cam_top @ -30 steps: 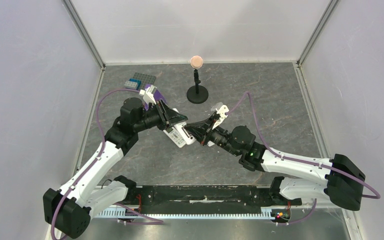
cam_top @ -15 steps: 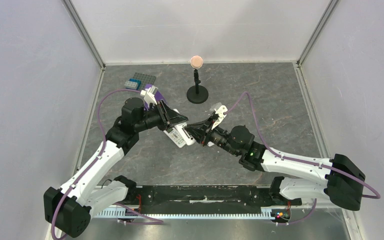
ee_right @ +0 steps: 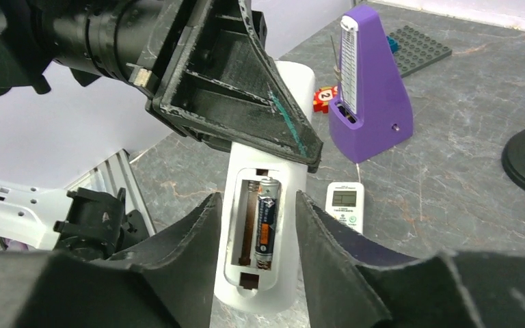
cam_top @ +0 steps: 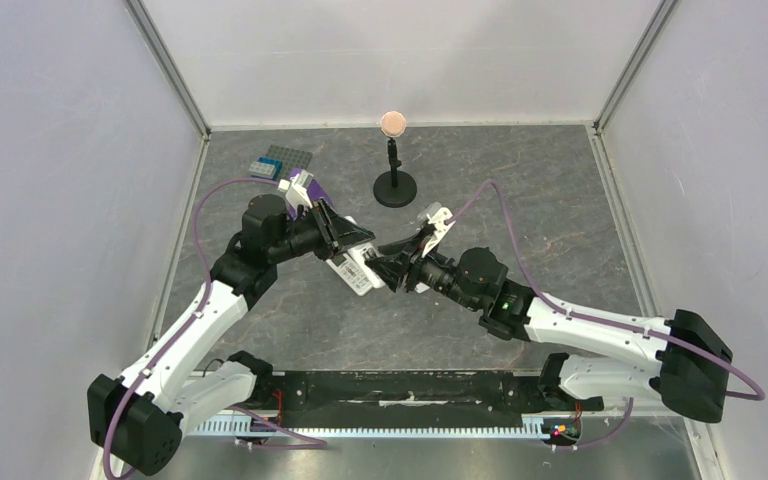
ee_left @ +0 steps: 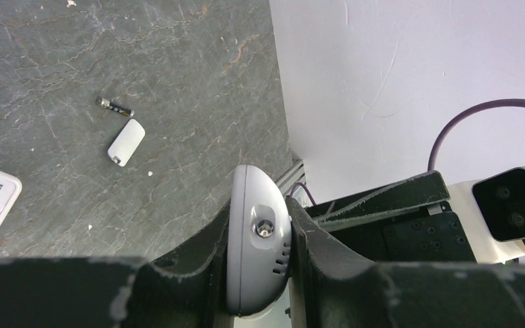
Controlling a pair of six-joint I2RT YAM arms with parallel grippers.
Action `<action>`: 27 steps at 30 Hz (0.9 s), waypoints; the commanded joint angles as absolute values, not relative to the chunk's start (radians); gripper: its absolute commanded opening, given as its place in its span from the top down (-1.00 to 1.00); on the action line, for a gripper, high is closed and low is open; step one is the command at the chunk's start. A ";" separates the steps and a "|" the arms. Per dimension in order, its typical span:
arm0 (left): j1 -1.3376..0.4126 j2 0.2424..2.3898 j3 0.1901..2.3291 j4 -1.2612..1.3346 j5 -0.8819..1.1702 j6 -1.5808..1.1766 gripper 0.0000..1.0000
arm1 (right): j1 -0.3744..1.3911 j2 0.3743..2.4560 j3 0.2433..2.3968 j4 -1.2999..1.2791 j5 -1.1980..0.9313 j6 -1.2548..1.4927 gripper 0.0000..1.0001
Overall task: Load the batteries into the remote control
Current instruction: Load the battery into the remote control.
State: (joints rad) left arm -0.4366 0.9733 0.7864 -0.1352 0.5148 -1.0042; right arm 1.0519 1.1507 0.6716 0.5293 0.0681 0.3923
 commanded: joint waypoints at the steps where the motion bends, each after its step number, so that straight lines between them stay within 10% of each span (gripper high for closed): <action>1: -0.436 0.971 0.839 -0.109 0.524 -0.995 0.96 | 1.054 1.108 0.718 0.481 0.092 0.428 -0.08; 14: -0.436 0.966 0.834 -0.099 0.516 -0.977 0.96 | 1.030 1.119 0.843 0.093 0.168 0.859 -0.95; 27: -0.436 0.965 0.828 -0.088 0.496 -0.945 0.96 | 0.983 1.140 0.815 0.115 0.069 1.229 -0.96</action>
State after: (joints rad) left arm -0.4370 0.9733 0.7921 -0.1326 0.4995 -0.9852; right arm 1.0088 1.1534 0.8299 0.0883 0.1051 1.0695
